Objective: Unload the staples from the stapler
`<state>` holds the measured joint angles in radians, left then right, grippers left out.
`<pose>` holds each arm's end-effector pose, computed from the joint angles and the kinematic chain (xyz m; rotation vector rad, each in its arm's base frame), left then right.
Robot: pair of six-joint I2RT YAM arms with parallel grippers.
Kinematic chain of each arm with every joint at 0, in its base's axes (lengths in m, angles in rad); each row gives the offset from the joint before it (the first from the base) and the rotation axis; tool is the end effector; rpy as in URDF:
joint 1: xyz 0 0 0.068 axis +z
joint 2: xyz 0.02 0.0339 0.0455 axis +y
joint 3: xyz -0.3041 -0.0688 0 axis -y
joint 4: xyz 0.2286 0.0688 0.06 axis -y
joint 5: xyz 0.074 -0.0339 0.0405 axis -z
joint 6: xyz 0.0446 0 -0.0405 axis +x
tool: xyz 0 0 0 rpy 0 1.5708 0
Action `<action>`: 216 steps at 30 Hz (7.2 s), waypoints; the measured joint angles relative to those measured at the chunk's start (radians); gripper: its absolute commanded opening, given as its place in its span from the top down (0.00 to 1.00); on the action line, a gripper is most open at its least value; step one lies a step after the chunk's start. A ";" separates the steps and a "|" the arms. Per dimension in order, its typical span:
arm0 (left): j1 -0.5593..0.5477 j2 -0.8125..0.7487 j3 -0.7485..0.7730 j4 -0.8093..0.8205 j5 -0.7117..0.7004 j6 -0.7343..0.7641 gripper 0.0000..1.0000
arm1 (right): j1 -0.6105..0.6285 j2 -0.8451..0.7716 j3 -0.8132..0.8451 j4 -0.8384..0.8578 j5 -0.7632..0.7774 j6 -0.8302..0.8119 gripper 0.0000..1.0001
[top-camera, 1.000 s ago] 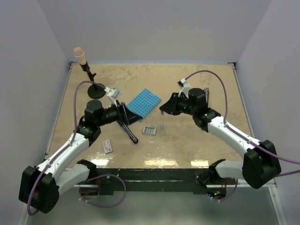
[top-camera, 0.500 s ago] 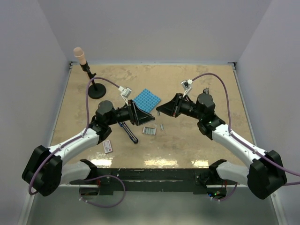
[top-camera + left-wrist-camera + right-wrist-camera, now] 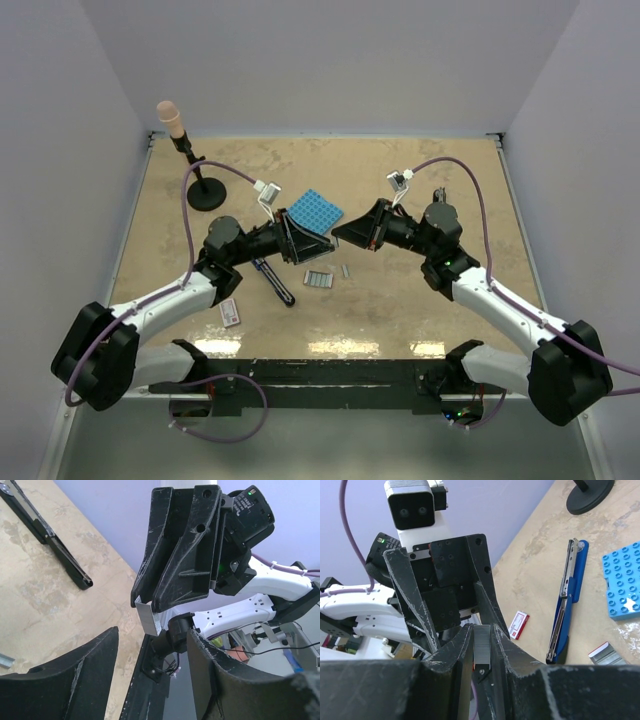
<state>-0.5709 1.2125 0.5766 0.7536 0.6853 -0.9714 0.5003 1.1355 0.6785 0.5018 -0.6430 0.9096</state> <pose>0.1873 -0.1538 0.3235 0.3153 1.7183 -1.6861 0.1916 0.1352 0.3471 -0.2307 1.7573 1.5588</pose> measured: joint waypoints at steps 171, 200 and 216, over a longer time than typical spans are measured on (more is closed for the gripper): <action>-0.309 0.618 0.611 -1.272 -0.872 0.338 0.77 | 0.019 -0.311 0.053 -0.614 0.600 -0.282 0.01; -0.329 0.618 0.613 -1.283 -0.882 0.336 0.74 | 0.019 -0.311 0.053 -0.614 0.599 -0.282 0.02; -0.353 0.617 0.630 -1.296 -0.899 0.336 0.73 | 0.019 -0.311 0.053 -0.614 0.599 -0.282 0.01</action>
<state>-0.9237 1.8294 1.2064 -0.5423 -0.2134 -0.6357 0.5190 0.8242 0.7311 -0.1120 -0.0437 0.6273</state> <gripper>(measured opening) 0.264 0.985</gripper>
